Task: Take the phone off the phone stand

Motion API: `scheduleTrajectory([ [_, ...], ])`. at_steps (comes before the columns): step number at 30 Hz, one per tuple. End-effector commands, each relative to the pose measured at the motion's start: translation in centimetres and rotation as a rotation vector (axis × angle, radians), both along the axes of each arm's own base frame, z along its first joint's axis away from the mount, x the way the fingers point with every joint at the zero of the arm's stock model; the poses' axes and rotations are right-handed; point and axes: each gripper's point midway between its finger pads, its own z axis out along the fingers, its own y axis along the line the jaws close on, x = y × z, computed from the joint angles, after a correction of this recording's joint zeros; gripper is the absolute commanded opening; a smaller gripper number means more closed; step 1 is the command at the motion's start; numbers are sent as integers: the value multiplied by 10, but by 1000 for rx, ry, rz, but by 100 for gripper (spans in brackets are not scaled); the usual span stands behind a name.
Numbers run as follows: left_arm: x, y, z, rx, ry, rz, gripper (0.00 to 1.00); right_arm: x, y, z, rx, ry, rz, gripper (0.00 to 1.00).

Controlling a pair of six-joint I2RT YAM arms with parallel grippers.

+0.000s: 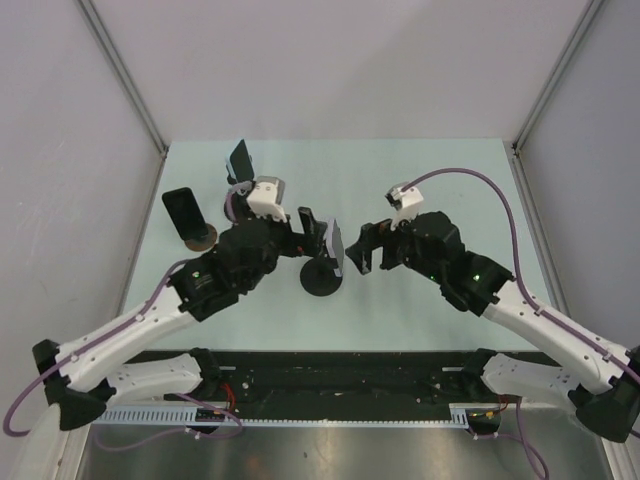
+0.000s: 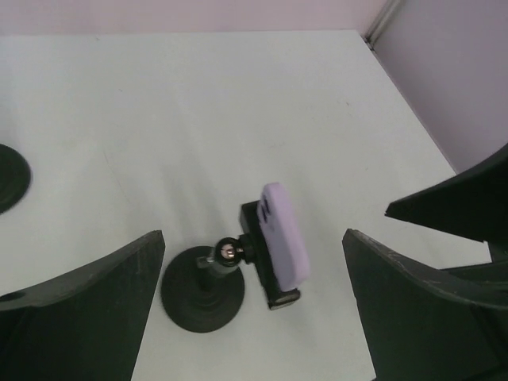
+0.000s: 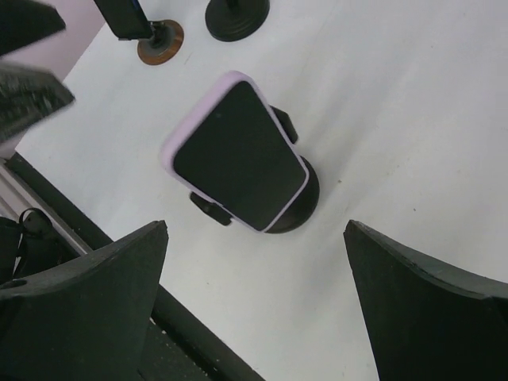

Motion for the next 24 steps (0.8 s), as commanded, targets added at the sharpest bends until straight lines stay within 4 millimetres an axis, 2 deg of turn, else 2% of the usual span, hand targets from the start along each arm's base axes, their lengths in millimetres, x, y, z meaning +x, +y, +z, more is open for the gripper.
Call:
scheduleTrajectory([
  [1, 5, 36, 20, 37, -114, -32, 100, 9, 10, 22, -74, -97, -117, 100],
  [3, 3, 52, 22, 17, -128, -21, 100, 10, 18, 28, -88, -121, -112, 100],
  [4, 5, 60, 12, 25, -115, -25, 100, 10, 25, 29, -90, -128, -101, 100],
  [6, 1, 70, 9, 18, -126, -34, 100, 8, 41, 31, -105, -142, -80, 100],
  [7, 2, 77, -4, 29, -109, -26, 100, 9, 45, 34, -105, -151, -83, 100],
  [8, -1, 77, -7, 25, -108, -45, 100, 7, 57, 32, -120, -153, -71, 100],
  [9, -5, 81, -9, 18, -111, -48, 100, 10, 57, 34, -136, -168, -100, 100],
  [10, -7, 83, -20, 34, -99, -53, 100, 12, 61, 33, -147, -174, -111, 100],
  [14, -19, 79, -38, 62, -100, -134, 100, 23, 73, 16, -212, -166, -159, 100],
  [15, -27, 74, -39, 60, -105, -188, 100, 27, 77, 7, -239, -161, -175, 100],
  [18, -43, 60, -46, 90, -129, -335, 100, 34, 77, -4, -279, -157, -212, 96],
  [21, -47, 53, -53, 135, -146, -408, 100, 36, 75, -4, -289, -162, -218, 81],
  [22, -47, 52, -55, 155, -153, -424, 100, 35, 75, -1, -284, -166, -217, 68],
  [24, -46, 45, -63, 175, -132, -463, 100, 34, 75, 1, -291, -174, -204, 57],
])
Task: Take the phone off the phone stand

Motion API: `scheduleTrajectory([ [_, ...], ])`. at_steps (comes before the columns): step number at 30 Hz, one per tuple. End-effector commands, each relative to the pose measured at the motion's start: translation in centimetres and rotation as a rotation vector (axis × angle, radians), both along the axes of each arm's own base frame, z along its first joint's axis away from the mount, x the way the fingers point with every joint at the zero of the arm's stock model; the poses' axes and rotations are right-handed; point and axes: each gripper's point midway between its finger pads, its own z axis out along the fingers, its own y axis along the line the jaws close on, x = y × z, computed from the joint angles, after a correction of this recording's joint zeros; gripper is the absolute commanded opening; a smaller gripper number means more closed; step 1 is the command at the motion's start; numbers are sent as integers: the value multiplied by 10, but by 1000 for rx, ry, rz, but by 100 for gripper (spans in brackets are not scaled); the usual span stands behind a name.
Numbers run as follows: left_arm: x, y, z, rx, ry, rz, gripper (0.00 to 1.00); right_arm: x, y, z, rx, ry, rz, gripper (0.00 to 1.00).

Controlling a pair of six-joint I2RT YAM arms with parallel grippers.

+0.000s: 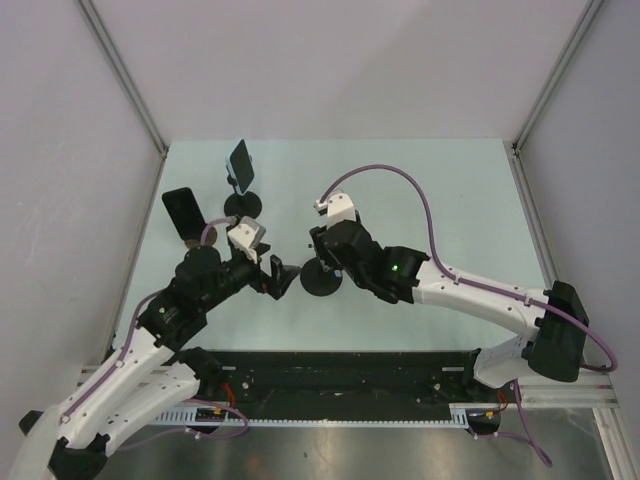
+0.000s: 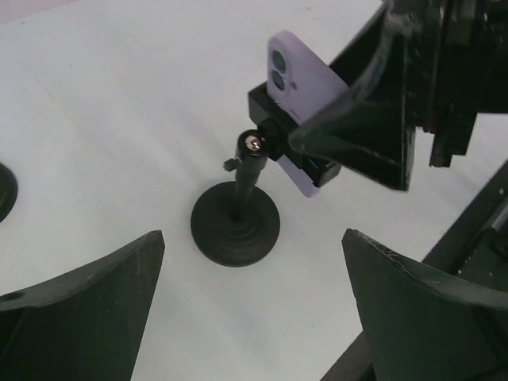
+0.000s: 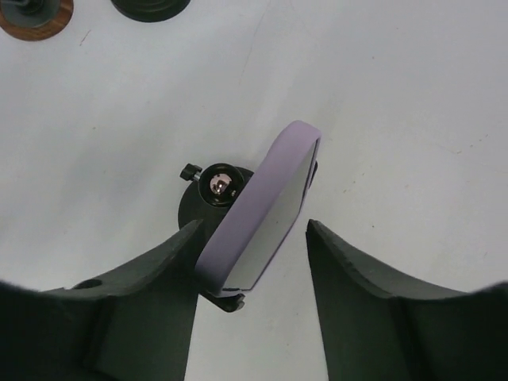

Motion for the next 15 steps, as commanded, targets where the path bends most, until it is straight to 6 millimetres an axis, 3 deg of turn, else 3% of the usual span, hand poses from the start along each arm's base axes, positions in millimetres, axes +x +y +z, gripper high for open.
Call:
scheduleTrajectory([
  [1, -15, -27, -1, 49, -43, -231, 100, 7, -1, 37, 56, -75, -29, 47],
  [7, -16, -59, -5, 83, 4, -339, 100, -4, 2, 44, 52, -70, 54, 10],
  [9, -2, -59, -8, 132, -30, -276, 100, -7, 0, 49, 50, -79, 74, 1],
  [12, 11, -64, -4, 118, -82, -228, 100, -11, -4, 56, 58, -91, 94, 0],
  [13, 14, -63, -14, 110, -77, -205, 100, -12, -4, 57, 57, -97, 100, 0],
  [15, 30, -60, -2, 44, -162, -117, 100, -14, -5, 60, 69, -103, 116, 0],
])
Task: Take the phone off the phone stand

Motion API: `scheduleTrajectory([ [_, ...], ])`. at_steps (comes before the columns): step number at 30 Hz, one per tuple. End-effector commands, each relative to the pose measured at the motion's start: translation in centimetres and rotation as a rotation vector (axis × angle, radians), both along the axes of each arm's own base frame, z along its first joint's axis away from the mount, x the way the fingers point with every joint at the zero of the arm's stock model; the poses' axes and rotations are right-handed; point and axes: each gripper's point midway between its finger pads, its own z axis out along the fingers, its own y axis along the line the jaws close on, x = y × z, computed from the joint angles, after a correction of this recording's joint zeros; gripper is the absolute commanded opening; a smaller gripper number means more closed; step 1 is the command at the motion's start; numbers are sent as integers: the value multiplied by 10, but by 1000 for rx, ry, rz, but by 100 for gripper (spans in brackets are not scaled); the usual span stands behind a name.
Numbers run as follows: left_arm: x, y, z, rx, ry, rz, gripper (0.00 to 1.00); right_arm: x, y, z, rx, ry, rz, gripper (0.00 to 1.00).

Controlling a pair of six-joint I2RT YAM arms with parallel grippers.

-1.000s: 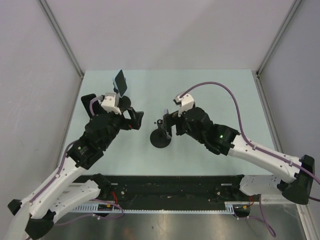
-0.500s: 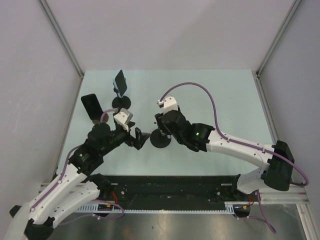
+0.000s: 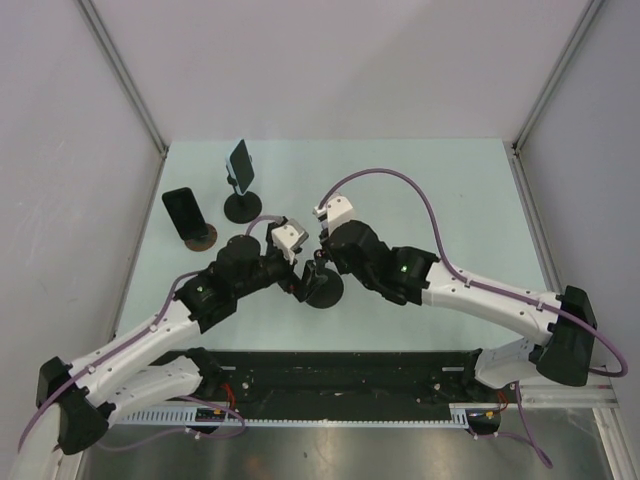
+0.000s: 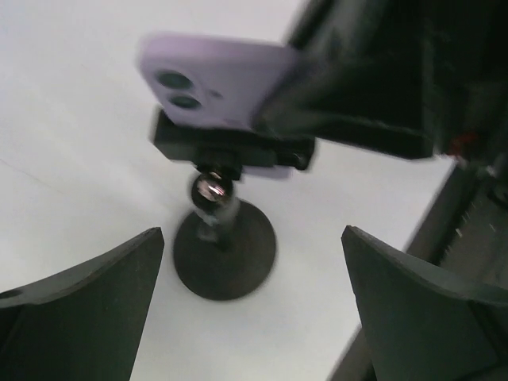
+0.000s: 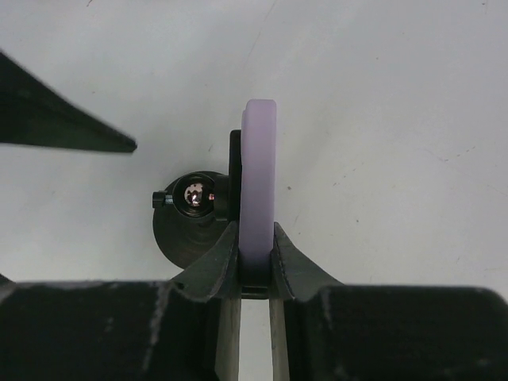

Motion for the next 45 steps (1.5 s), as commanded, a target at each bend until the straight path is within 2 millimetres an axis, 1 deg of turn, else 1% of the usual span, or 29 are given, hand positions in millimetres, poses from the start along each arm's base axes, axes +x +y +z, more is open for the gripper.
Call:
scheduleTrajectory([
  [1, 35, 4, 16, -103, -207, 134, 99, -5, 3, 52, 145, -85, 45, 0],
  [2, 40, 3, 26, -157, -261, 152, 98, -8, 5, 51, 152, -81, 60, 0],
  [3, 41, 3, 23, -165, -271, 162, 96, -9, 4, 50, 155, -77, 64, 0],
  [4, 41, 4, 10, -154, -266, 162, 96, -10, 4, 48, 159, -76, 73, 0],
  [6, 45, -1, 1, -141, -270, 150, 96, -14, 6, 45, 167, -67, 91, 0],
  [7, 46, -4, -1, -136, -264, 145, 96, -15, 5, 46, 177, -69, 94, 0],
  [8, 49, -7, -8, -125, -252, 141, 96, -16, 5, 42, 175, -63, 100, 0],
  [11, 49, -17, -8, -142, -253, 103, 93, -20, 6, 41, 187, -61, 115, 0],
  [13, 46, -24, -8, -161, -256, 65, 90, -21, 6, 40, 191, -62, 119, 0],
  [14, 47, -27, -6, -173, -266, 53, 88, -22, 6, 43, 203, -64, 127, 0],
  [20, 47, -39, -18, -163, -255, -1, 82, -26, 8, 40, 206, -61, 141, 0],
  [22, 45, -43, -17, -171, -256, -22, 76, -28, 9, 38, 203, -57, 148, 0],
  [23, 43, -45, -17, -174, -255, -38, 72, -28, 8, 38, 201, -59, 147, 0],
  [24, 43, -45, -18, -172, -256, -44, 59, -28, 8, 38, 201, -58, 145, 0],
  [26, 39, -46, -20, -173, -255, -61, 47, -28, 7, 36, 197, -59, 140, 0],
  [27, 38, -46, -22, -170, -254, -68, 37, -28, 7, 37, 201, -60, 141, 0],
  [29, 34, -47, -24, -173, -250, -86, 26, -28, 6, 37, 203, -63, 139, 0],
  [30, 31, -47, -28, -169, -245, -100, 13, -27, 6, 37, 206, -67, 134, 0],
  [32, 27, -48, -31, -166, -237, -115, 0, -24, 5, 35, 194, -76, 122, 6],
  [33, 25, -49, -33, -163, -238, -124, 0, -23, 5, 37, 197, -87, 117, 15],
  [35, 22, -50, -38, -156, -231, -131, 0, -17, 0, 35, 175, -110, 85, 26],
  [36, 19, -51, -40, -154, -226, -140, 1, -14, 0, 36, 178, -123, 80, 36],
  [37, 18, -52, -40, -154, -226, -143, 0, -12, 0, 37, 177, -132, 71, 40],
  [38, 16, -52, -41, -155, -226, -146, 1, -11, 1, 33, 169, -135, 70, 42],
  [39, 15, -52, -42, -153, -223, -149, 0, -9, 3, 35, 178, -150, 69, 44],
  [45, 14, -51, -38, -165, -226, -134, 0, 0, 9, 34, 179, -187, 54, 43],
])
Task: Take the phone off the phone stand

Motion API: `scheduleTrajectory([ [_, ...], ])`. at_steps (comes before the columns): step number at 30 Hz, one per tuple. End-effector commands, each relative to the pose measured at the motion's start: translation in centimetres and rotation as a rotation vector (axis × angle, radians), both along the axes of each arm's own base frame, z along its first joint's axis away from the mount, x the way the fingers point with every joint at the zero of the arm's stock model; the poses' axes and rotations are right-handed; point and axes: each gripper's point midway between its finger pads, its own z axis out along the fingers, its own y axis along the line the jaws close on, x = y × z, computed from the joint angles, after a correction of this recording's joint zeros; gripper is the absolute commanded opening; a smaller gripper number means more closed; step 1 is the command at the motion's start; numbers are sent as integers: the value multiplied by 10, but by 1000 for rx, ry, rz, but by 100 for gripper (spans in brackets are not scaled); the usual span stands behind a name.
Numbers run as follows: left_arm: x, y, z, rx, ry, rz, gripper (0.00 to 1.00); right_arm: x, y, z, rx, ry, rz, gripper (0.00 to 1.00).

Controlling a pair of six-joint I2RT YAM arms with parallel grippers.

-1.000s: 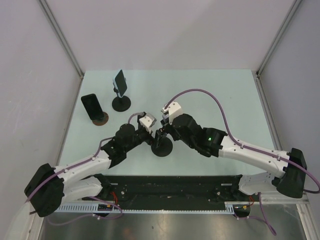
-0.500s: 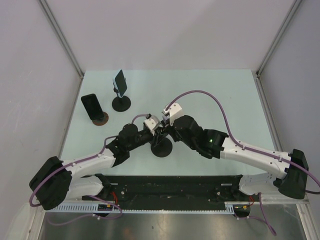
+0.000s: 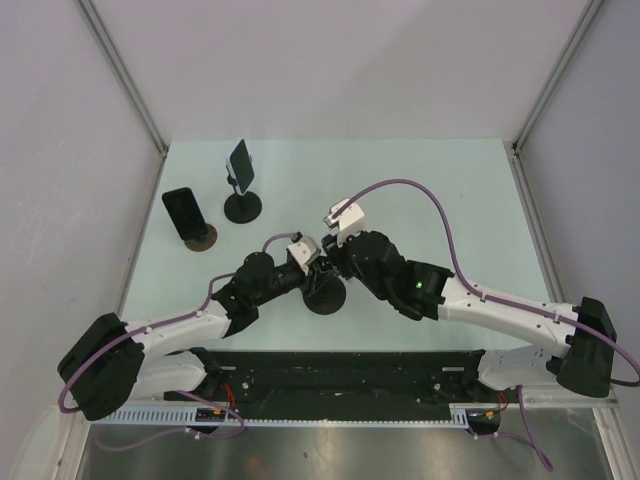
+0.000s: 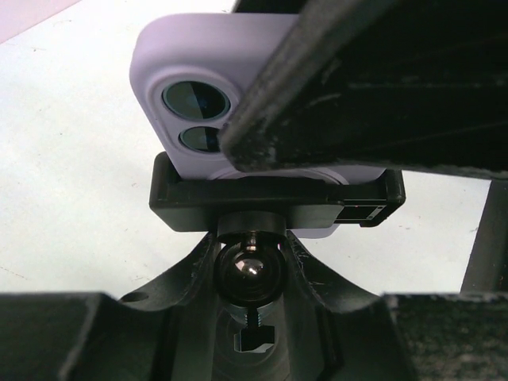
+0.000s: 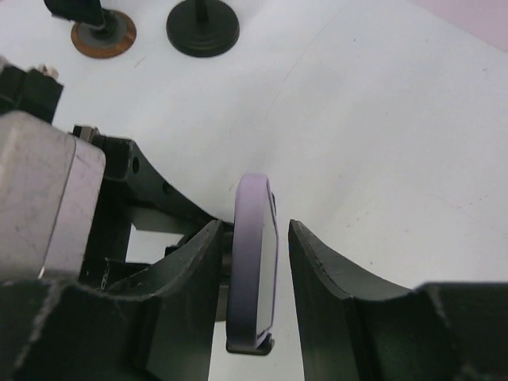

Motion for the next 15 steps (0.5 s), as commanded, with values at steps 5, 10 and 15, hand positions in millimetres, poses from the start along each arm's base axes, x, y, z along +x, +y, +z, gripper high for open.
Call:
scheduleTrajectory([
  [5, -11, -4, 9, -27, -26, -35, 1, 13, 6, 4, 20, -60, -47, 42],
  [10, -8, -1, 9, -34, -18, -10, 0, 12, 6, -9, -12, -39, -45, 42],
  [15, -7, -1, 12, -60, 9, 13, 0, 13, 2, -16, -34, -27, -63, 37],
])
